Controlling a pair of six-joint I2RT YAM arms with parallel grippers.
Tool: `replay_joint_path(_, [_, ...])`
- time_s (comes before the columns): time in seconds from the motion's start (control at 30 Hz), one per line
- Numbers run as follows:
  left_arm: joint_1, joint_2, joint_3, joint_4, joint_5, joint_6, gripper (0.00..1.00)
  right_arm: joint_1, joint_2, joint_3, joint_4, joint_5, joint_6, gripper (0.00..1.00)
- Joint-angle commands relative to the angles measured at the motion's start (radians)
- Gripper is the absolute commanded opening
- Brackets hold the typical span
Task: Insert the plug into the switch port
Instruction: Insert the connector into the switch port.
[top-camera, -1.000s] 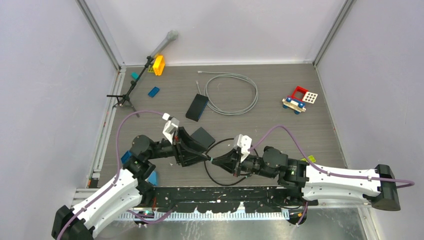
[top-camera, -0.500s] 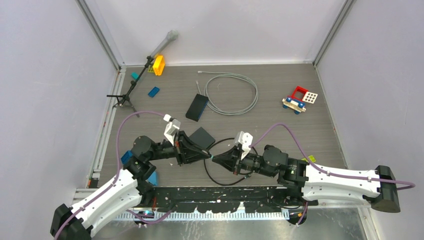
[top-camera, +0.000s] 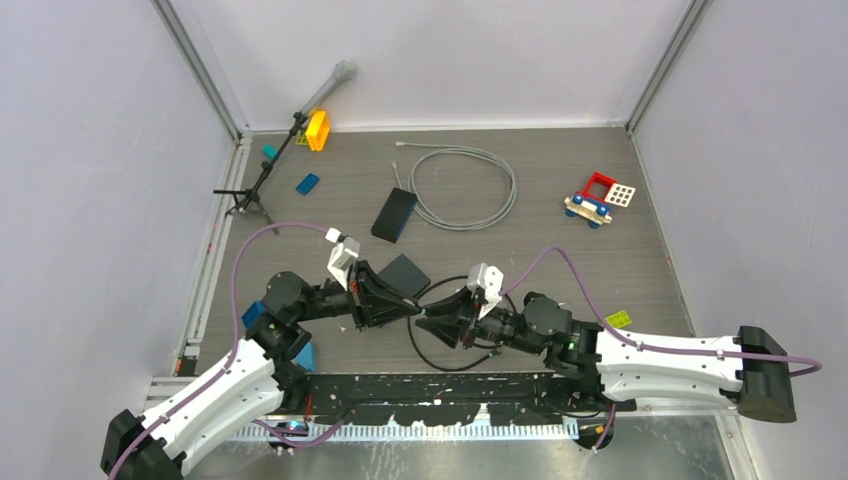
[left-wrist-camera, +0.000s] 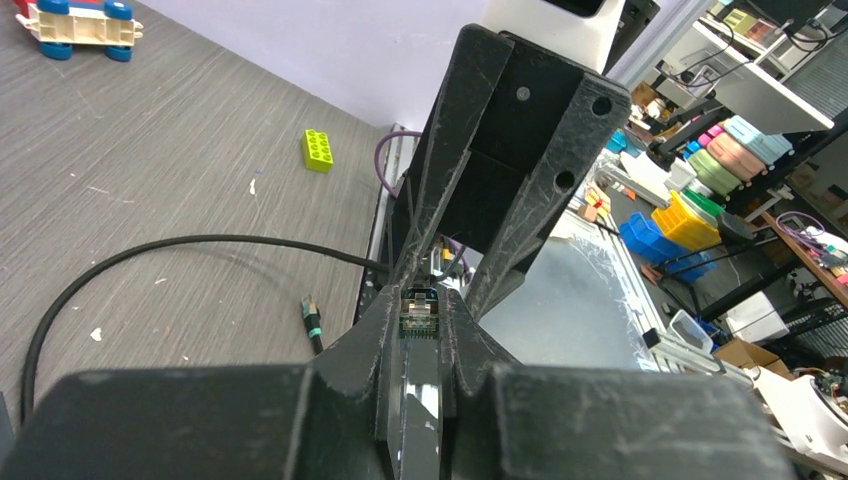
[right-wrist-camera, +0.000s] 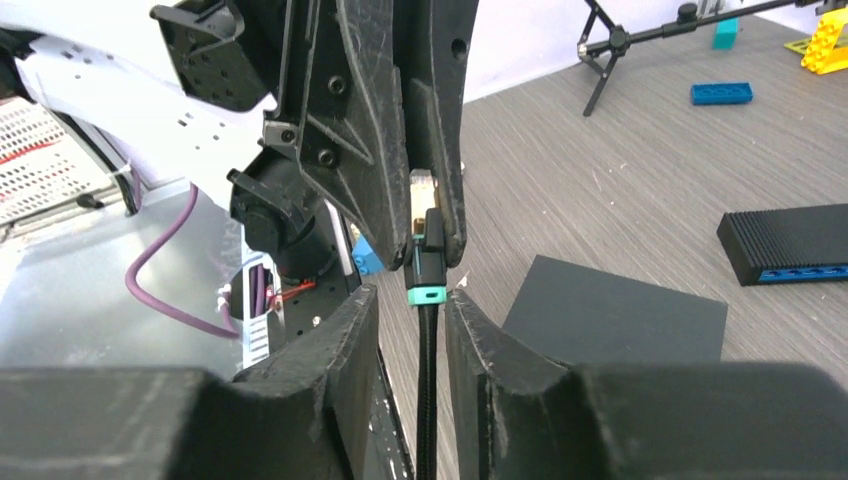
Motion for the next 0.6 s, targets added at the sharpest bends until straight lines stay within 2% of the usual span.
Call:
replay_joint_path(0.0, [-0.002,-0.014,0.033,0.027,0.010,0.022,0.00,-0.022,0.004,-0.013,0.148,-0.017,0.031,0.34])
replay_joint_path(0.33, [-0.002,-0.025,0.030,0.030,0.019,0.025,0.00,-0.078,0.029,-0.019,0.187,-0.137,0.092,0.21])
replay_joint_path(0.43, [-0.002,-0.025,0.030,0.030,0.019,0.026,0.00,-0.088,0.041,-0.018,0.198,-0.160,0.104,0.13])
replay_joint_path(0.53, [-0.001,-0.024,0.029,0.033,0.018,0.027,0.00,-0.090,0.049,-0.018,0.203,-0.166,0.106,0.01])
replay_joint_path(0.57, [-0.001,-0.023,0.028,0.035,0.018,0.026,0.00,-0.092,0.050,-0.019,0.201,-0.166,0.105,0.01])
